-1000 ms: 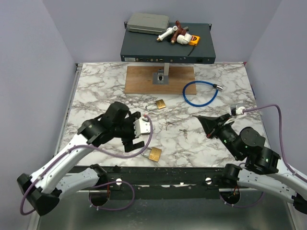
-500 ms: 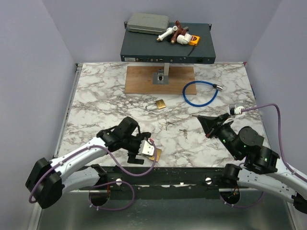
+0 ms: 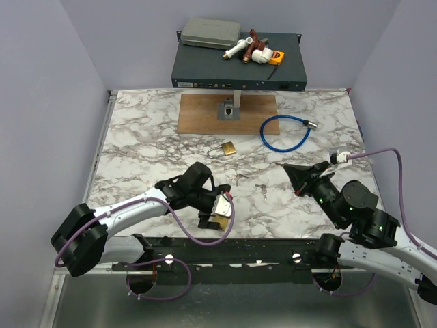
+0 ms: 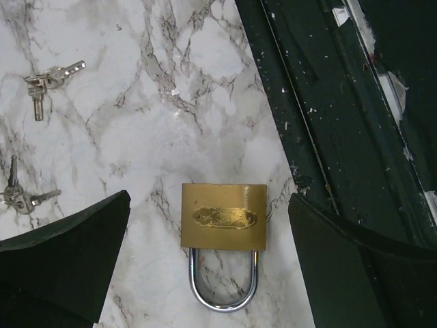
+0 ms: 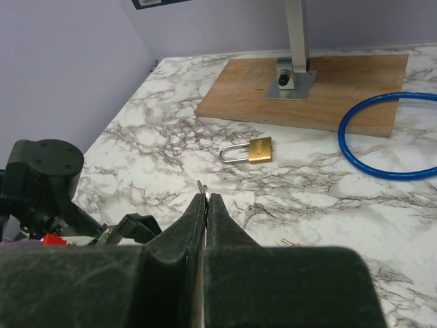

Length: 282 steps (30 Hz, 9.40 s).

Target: Unlock with the key

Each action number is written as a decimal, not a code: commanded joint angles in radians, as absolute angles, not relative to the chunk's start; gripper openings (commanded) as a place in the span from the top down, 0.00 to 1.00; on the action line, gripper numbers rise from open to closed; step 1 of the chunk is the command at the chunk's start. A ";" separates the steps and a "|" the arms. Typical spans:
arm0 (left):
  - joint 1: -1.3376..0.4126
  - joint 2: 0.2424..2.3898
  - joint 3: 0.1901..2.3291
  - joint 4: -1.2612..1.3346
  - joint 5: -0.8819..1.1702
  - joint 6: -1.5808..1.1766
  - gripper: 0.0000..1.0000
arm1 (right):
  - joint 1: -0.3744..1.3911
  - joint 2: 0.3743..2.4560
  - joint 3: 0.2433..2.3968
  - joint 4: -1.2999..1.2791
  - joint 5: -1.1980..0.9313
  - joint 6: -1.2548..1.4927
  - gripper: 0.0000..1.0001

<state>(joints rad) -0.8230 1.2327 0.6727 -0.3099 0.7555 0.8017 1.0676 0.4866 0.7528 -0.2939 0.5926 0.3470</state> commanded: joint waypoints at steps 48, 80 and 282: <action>-1.024 1.568 0.890 -0.554 0.263 0.889 0.44 | 1.070 0.404 0.845 -0.408 0.686 0.284 0.99; -0.996 1.710 1.175 -0.598 0.341 0.791 0.28 | 1.069 0.401 0.847 -0.423 0.703 0.279 0.99; -0.677 0.552 0.885 -0.054 0.409 1.062 1.00 | 1.068 1.040 1.057 0.228 -0.045 0.327 0.99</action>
<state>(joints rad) -0.6701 0.5629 0.8265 -0.1596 0.4316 1.0645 1.0676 1.0481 1.0760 0.1944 -0.0288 0.3161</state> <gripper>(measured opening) 0.629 0.012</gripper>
